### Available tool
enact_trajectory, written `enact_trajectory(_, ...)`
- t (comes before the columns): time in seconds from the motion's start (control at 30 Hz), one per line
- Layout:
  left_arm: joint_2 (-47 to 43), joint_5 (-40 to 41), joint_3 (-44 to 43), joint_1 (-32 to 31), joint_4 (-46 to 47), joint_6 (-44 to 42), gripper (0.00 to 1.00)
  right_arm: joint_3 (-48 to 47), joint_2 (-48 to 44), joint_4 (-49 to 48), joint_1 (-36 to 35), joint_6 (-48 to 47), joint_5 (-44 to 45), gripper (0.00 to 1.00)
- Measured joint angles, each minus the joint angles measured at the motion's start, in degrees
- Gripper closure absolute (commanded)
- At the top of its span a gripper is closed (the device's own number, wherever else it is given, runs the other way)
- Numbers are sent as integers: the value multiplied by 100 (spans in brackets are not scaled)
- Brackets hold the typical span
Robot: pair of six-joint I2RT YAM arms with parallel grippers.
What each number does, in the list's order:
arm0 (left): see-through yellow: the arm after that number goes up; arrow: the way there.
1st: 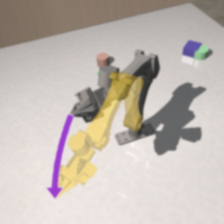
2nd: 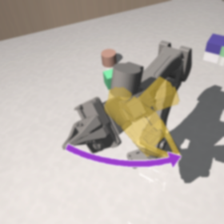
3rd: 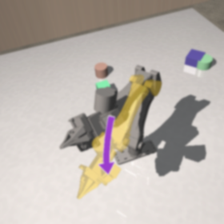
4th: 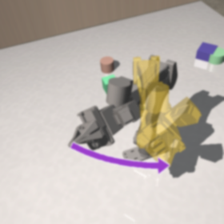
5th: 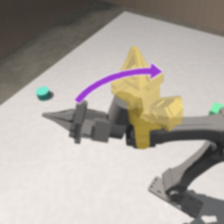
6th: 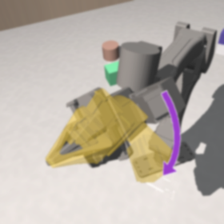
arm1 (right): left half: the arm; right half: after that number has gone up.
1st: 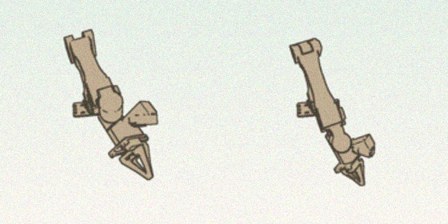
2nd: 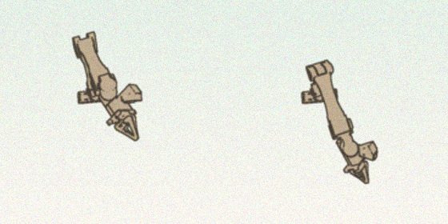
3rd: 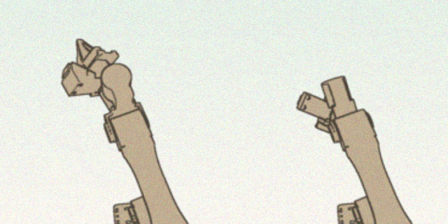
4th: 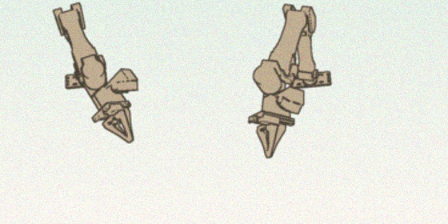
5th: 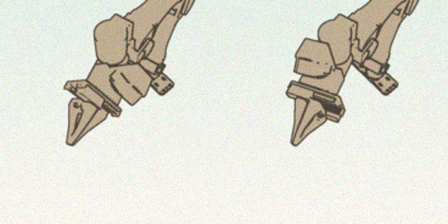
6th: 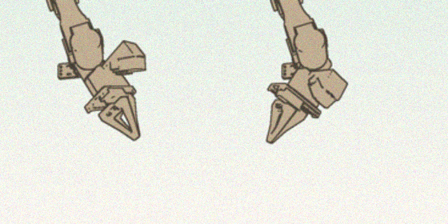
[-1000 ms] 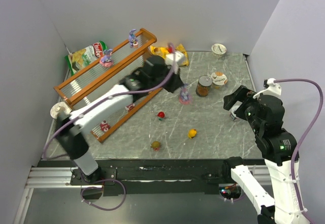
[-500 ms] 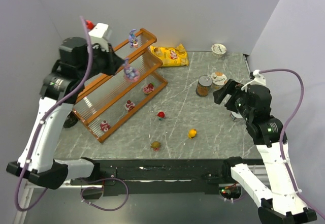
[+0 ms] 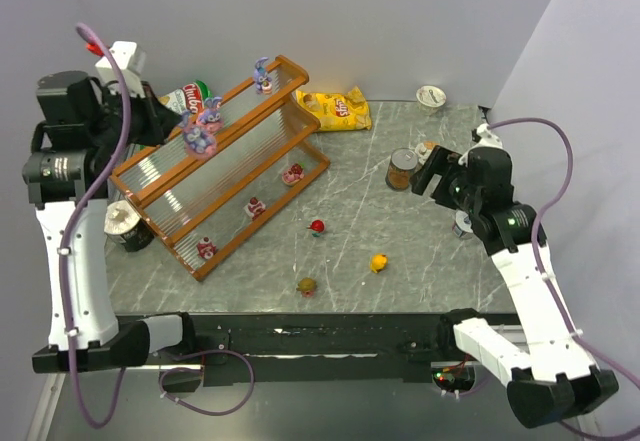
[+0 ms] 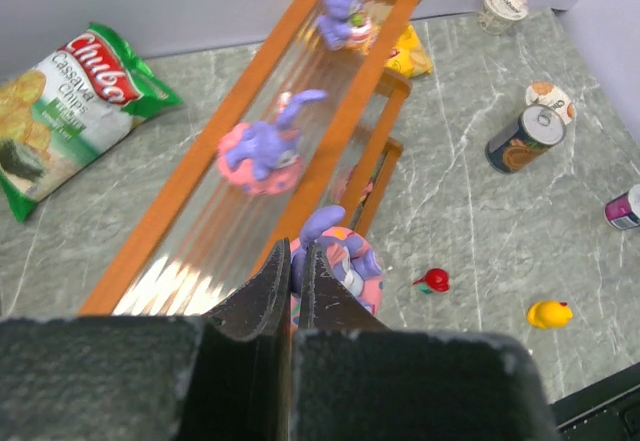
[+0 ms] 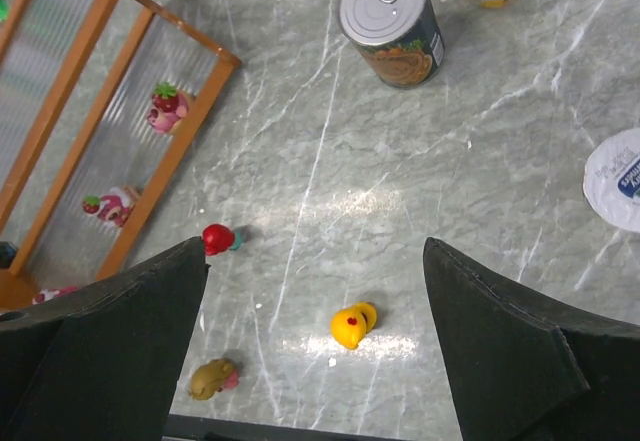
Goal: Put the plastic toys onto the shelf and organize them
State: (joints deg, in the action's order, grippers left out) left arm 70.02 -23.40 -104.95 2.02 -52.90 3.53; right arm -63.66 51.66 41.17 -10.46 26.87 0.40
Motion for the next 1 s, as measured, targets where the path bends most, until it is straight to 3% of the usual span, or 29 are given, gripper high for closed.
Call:
enact_trajectory(0.2,284,-988,-22,973,-208,-407,99,-216,455,-13,0,-273,59,4)
enact_trajectory(0.63,568,-2291,-975,1567,-962,-1648,99,-299,568,-4,0,-688,306,4)
enact_trajectory(1.0,564,-2767,192,2400,-879,-1915,99,-299,595,-4,0,-785,391,3)
